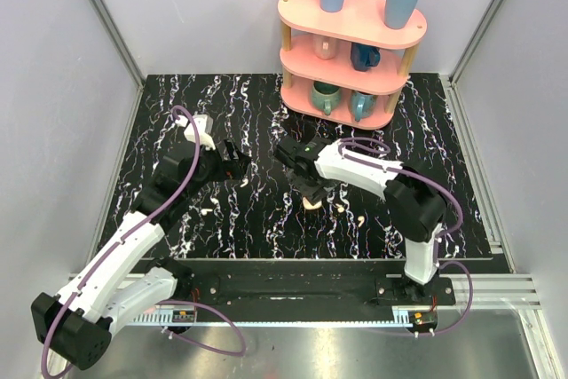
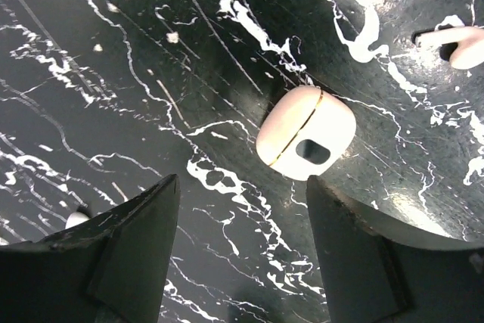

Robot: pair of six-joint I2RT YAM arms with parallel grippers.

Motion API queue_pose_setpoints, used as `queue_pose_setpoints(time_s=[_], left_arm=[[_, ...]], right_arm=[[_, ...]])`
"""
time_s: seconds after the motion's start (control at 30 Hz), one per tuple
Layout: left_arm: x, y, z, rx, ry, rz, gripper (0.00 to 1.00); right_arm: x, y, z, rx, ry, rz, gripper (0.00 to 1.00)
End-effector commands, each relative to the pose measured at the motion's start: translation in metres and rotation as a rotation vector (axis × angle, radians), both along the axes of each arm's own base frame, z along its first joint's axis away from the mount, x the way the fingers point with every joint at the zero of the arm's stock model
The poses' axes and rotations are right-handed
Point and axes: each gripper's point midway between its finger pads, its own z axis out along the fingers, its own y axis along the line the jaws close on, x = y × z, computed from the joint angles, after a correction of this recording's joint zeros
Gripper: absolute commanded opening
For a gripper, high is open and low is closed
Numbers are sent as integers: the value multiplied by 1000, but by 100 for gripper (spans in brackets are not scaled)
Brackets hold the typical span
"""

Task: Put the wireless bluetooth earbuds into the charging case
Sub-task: Pick up the charging case from the center of the board.

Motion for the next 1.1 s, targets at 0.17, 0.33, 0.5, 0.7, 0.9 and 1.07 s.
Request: queue_pose_setpoints(time_s=[0.17,0.33,0.5,0.7,0.9,1.07], left_arm=[[5,10,18,11,-59,37,97],[8,7,18,3,-53,30,97],[8,7,19,-3,-57,31,97],[8,7,21,-6,-60,31,97],[9,5,23,-8,-60,26,97],[11,4,27,-14,-64,25,97]], right_arm=[[-9,-44,31,-37,-81,-223,79],[-18,-45,11,-11,-32,-274,80],[-10,-40,0,8,10,-268,79],[2,-44,-1,35,-9,-309,78],[-2,-37,-17,68,49,-308,78],[-1,-27,-26,100,76,-277,76]])
